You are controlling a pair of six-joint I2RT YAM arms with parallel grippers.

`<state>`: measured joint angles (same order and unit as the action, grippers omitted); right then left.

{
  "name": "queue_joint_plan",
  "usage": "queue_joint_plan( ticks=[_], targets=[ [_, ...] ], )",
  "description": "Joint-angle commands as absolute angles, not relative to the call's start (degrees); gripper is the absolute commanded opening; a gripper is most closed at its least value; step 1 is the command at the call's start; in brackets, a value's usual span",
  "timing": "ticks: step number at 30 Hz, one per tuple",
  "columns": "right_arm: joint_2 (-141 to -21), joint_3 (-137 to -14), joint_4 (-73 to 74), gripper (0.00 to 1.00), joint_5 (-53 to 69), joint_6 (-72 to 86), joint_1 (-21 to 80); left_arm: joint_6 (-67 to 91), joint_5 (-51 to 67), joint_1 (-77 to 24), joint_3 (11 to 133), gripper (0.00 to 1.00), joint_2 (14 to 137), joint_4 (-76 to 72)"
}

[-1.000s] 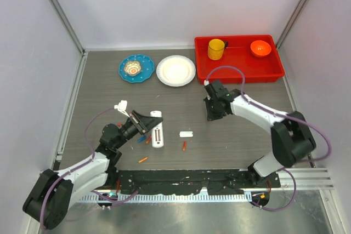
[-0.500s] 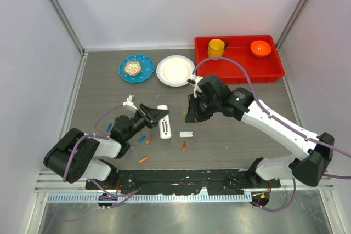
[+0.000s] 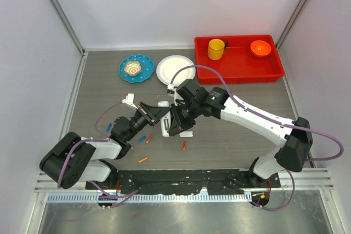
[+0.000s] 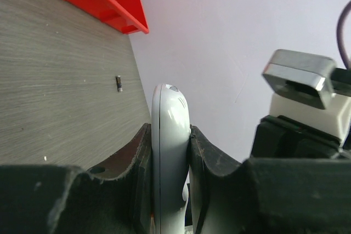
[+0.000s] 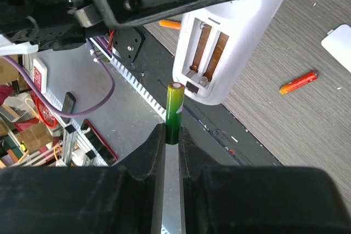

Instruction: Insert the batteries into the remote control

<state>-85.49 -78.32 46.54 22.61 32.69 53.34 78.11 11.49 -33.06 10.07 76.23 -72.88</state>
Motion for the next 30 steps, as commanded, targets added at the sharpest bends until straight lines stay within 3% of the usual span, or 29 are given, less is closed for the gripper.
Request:
queue_joint_plan(
  ticks=[1,30],
  targets=[
    [-86.4,-80.4,45.9,0.01,24.3,34.6,54.1,75.8,9.8,-33.3,9.3,0.0,73.7,-88.6],
    [-91.3,-80.8,41.0,0.01,19.7,40.6,54.0,75.5,4.4,-36.1,6.7,0.0,72.1,-88.6]
  ],
)
